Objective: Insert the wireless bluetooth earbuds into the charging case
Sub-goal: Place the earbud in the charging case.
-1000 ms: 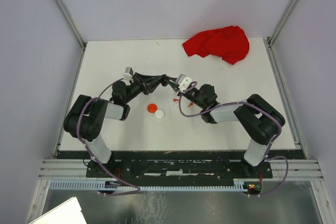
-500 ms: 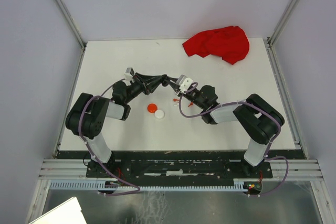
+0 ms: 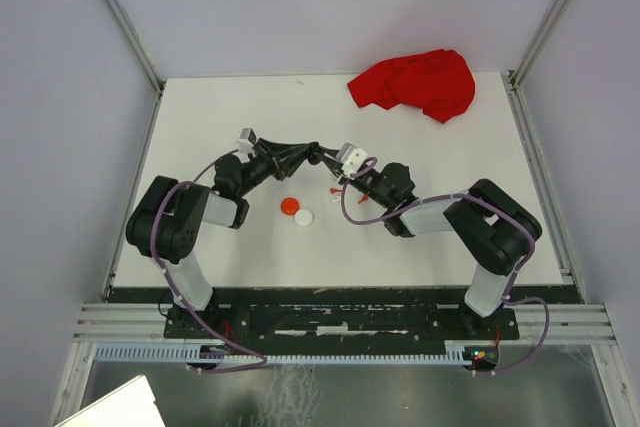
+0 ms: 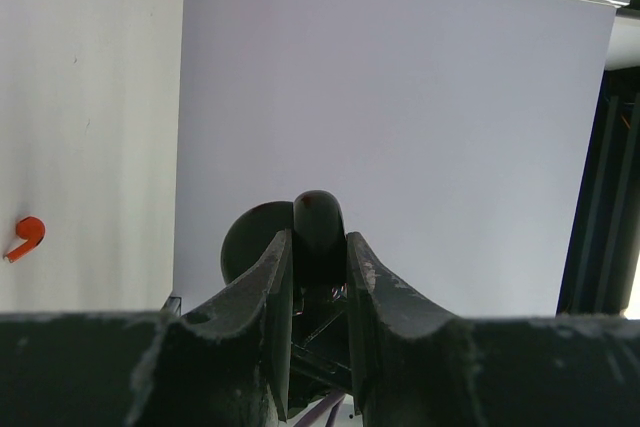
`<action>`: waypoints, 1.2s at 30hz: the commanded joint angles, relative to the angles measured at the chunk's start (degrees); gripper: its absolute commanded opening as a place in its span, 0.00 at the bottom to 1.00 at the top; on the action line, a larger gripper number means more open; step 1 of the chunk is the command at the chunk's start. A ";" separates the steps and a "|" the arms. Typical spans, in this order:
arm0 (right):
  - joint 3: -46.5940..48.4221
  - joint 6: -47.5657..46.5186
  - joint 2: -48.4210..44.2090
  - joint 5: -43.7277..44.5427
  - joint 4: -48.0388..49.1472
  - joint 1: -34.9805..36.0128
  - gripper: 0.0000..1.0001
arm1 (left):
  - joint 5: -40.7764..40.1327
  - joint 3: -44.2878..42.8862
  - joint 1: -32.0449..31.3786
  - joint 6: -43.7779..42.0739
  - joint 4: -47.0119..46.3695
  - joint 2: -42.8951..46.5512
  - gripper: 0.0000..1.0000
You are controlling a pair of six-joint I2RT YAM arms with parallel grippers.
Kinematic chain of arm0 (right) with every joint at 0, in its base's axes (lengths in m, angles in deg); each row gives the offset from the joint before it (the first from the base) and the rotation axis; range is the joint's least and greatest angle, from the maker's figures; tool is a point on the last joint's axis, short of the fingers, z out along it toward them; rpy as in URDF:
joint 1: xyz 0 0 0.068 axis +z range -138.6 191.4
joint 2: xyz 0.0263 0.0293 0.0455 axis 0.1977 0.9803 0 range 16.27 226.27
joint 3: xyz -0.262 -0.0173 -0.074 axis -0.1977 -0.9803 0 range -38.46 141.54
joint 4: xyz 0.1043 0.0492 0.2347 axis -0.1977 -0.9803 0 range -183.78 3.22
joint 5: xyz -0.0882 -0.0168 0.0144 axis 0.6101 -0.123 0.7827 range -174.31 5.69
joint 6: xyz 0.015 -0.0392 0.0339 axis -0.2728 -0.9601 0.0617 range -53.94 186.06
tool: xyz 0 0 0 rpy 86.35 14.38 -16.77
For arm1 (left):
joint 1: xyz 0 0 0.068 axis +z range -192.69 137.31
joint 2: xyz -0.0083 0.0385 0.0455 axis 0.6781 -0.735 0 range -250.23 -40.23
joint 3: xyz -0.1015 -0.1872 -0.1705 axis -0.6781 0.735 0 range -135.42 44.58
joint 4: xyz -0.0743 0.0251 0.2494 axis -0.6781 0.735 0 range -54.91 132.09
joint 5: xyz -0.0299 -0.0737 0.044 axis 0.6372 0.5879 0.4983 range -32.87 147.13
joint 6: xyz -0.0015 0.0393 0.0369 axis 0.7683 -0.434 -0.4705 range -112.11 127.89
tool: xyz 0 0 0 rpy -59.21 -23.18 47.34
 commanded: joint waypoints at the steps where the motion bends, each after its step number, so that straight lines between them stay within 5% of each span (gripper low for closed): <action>1: -0.04 1.95 -0.29 -1.26 0.42 0.59 0.08 | 0.97 -2.43 -0.09 2.32 -4.93 0.17 0.03; 11: 0.28 3.43 -0.40 0.39 0.42 0.57 0.21 | 1.06 -2.49 -0.05 1.43 -4.05 1.04 0.03; 36: 0.67 5.67 -0.13 0.43 1.23 0.58 0.27 | 1.07 -2.49 -0.09 -0.22 -2.27 1.74 0.03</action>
